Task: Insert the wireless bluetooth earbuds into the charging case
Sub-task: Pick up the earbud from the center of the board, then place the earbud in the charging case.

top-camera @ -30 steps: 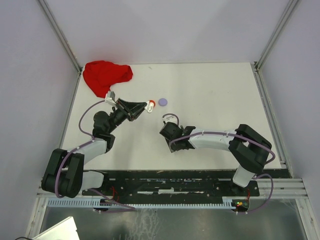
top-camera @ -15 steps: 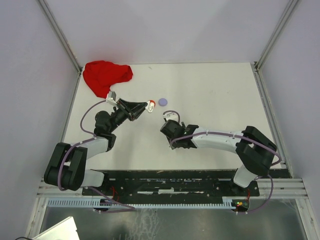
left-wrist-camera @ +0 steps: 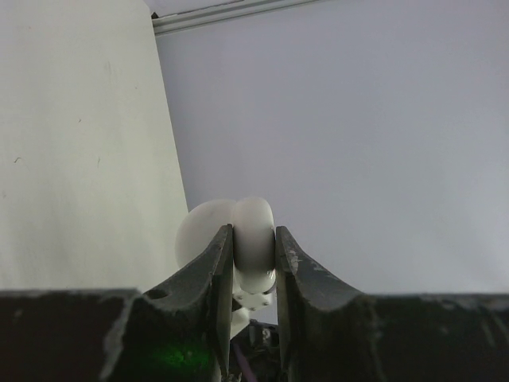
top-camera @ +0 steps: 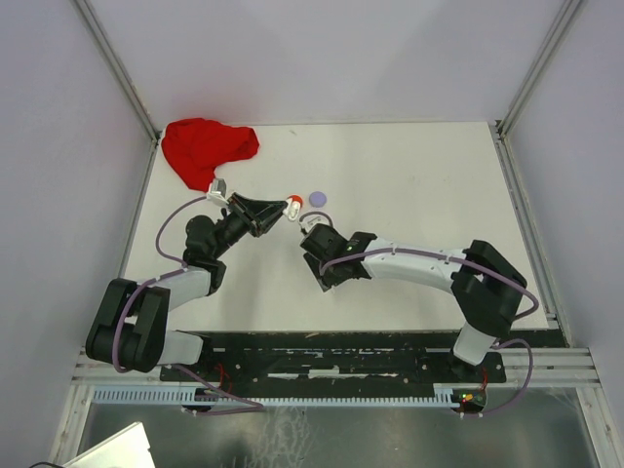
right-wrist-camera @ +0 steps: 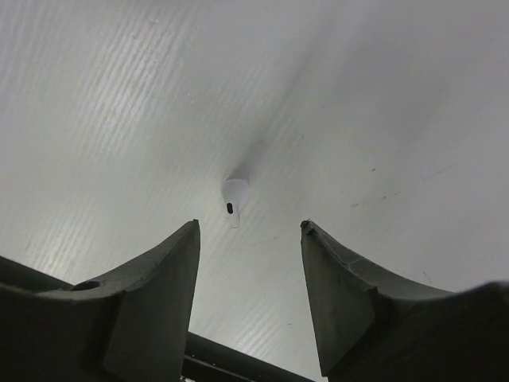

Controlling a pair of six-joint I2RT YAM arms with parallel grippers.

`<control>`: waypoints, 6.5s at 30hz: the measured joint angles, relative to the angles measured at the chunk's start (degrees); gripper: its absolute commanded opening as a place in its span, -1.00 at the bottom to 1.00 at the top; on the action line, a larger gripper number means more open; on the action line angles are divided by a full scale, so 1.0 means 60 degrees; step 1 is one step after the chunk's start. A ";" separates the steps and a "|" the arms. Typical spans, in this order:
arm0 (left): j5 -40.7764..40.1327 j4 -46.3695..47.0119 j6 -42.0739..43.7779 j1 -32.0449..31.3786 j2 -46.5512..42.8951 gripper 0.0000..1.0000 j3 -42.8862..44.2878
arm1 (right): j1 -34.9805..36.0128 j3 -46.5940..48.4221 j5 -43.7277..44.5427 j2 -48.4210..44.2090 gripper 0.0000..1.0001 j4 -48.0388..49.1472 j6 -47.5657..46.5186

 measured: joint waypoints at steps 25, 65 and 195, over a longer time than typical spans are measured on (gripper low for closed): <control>-0.0018 -0.0058 0.0007 0.0386 -0.0251 -0.94 -0.0131 | -0.0004 0.1005 -0.0623 0.2025 0.03 -0.0772 0.0000; -0.0033 -0.0025 0.0007 0.0871 -0.0514 -0.94 -0.0419 | -0.0499 0.1195 -0.1249 0.2251 -0.34 -0.0612 -0.0069; 0.0280 0.4269 -0.3541 -0.1734 0.4415 -0.94 0.1082 | -0.1075 -0.4160 0.0098 -0.3253 -0.98 1.1380 -0.4845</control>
